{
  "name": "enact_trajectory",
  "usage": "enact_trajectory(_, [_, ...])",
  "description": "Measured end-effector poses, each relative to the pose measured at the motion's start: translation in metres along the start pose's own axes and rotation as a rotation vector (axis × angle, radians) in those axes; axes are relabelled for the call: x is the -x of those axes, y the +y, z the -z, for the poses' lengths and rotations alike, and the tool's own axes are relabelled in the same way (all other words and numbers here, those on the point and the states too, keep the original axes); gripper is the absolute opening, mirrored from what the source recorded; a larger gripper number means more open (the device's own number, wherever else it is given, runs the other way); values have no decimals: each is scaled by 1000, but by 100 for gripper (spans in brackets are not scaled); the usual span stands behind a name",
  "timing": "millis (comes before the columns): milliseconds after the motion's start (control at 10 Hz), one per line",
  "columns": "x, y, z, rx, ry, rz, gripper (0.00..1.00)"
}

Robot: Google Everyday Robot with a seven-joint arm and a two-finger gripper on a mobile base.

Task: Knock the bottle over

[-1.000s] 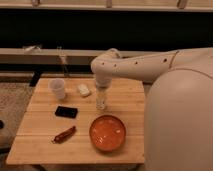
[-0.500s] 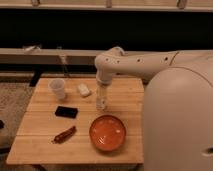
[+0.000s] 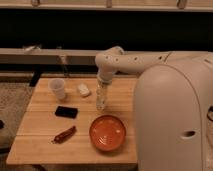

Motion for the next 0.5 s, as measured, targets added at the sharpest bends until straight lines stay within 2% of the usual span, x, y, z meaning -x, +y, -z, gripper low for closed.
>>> enact_trajectory(500, [5, 33, 1, 52, 78, 72, 70])
